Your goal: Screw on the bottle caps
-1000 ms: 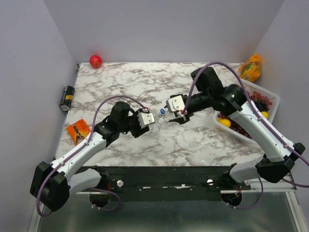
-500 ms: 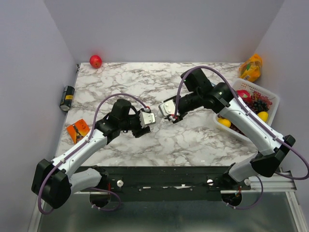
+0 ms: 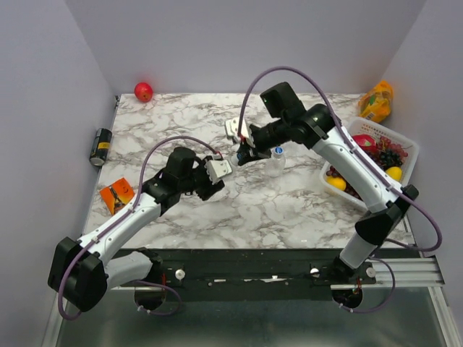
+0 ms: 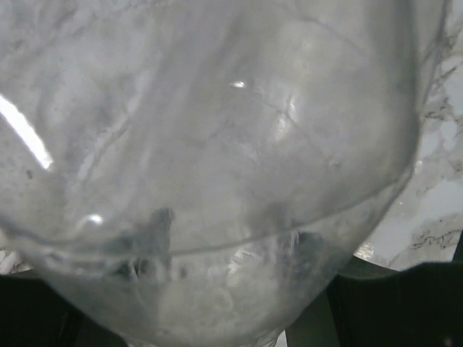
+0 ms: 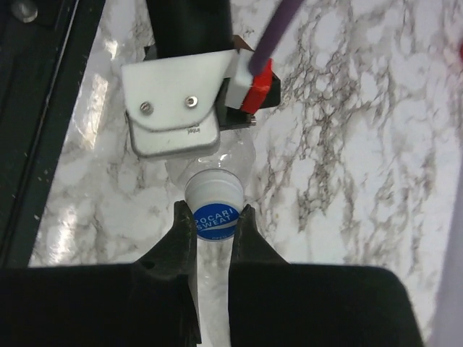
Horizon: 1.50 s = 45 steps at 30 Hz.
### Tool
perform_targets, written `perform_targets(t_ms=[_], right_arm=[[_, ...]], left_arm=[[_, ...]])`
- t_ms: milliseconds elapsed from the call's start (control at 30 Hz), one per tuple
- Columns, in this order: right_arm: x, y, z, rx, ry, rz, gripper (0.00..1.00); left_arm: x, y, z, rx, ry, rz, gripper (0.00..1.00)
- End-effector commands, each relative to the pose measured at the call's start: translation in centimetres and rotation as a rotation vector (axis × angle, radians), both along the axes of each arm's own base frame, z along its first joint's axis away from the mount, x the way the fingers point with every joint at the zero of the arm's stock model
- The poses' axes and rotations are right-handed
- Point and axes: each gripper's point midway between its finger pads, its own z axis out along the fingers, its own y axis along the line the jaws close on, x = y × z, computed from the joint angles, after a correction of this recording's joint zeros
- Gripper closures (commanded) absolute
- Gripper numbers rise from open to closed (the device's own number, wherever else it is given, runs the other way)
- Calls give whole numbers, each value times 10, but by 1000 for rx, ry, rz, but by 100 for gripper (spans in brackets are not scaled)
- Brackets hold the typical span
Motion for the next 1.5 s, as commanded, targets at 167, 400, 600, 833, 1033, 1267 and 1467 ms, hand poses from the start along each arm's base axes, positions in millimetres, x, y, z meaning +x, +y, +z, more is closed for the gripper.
perform_targets(t_ms=[167, 400, 600, 833, 1033, 1267, 1467], right_arm=[[32, 15, -17, 75, 1037, -501, 100], [48, 11, -27, 61, 1334, -637, 100], [53, -3, -14, 112, 1472, -541, 100], [73, -20, 31, 245, 786, -342, 43], [44, -43, 22, 149, 126, -88, 42], [11, -29, 9, 155, -204, 88, 41], [2, -20, 1, 123, -201, 144, 42]], left_arm=[[101, 75, 91, -34, -441, 680, 100], [106, 100, 94, 111, -592, 724, 100], [104, 109, 72, 219, -641, 689, 100], [91, 78, 36, 162, -399, 507, 100], [45, 31, 10, 56, -169, 196, 100], [21, 13, 12, 14, -98, 50, 100], [9, 7, 13, 3, -74, -18, 100]])
